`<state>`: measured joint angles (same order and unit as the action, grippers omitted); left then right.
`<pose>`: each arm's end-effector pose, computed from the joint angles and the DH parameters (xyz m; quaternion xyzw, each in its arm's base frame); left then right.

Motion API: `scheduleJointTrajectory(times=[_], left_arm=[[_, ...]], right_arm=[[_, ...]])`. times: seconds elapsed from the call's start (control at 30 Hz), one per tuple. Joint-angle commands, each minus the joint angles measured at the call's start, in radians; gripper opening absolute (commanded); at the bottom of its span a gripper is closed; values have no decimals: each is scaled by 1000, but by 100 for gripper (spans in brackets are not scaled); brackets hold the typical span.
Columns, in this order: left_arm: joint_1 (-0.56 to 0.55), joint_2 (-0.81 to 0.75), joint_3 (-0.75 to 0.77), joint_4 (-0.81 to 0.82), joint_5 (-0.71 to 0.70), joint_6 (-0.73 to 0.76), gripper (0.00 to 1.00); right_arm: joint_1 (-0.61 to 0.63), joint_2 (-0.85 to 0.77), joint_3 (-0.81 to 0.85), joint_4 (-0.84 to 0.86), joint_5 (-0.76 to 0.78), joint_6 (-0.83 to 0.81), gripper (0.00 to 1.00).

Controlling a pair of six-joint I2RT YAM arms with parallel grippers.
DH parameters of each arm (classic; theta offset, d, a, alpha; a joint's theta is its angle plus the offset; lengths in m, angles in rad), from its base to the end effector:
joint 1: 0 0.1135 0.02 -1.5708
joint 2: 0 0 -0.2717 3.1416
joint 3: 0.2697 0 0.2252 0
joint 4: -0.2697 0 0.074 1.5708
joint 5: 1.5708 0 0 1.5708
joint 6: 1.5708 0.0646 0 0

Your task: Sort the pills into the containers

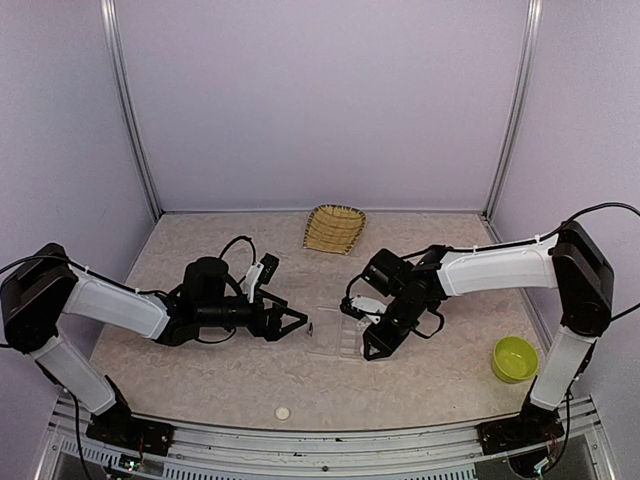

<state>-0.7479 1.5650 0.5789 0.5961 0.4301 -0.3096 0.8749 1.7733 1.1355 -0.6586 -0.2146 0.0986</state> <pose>0.2097 -0.2313 0.1869 0.2924 0.7663 -0.4274 0.3802 0.1958 0.2559 0.1666 -0.3863 0.9061 0.1574 0.0706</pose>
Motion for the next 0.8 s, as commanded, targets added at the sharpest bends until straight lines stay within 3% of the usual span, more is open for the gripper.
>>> scheduleJointTrajectory(times=[0.0,0.47,0.77], left_arm=[[-5,3,24,-8,-7,15,99],[-10,-6,22,-12,-10,16,99],[-11,-5,22,-13,-11,18,99]], right_arm=[[11,-11,-24,37,-34,6,4],[-6,-72,-85,160,-114,57,3],[-6,-24,-89,139,-89,59,3]])
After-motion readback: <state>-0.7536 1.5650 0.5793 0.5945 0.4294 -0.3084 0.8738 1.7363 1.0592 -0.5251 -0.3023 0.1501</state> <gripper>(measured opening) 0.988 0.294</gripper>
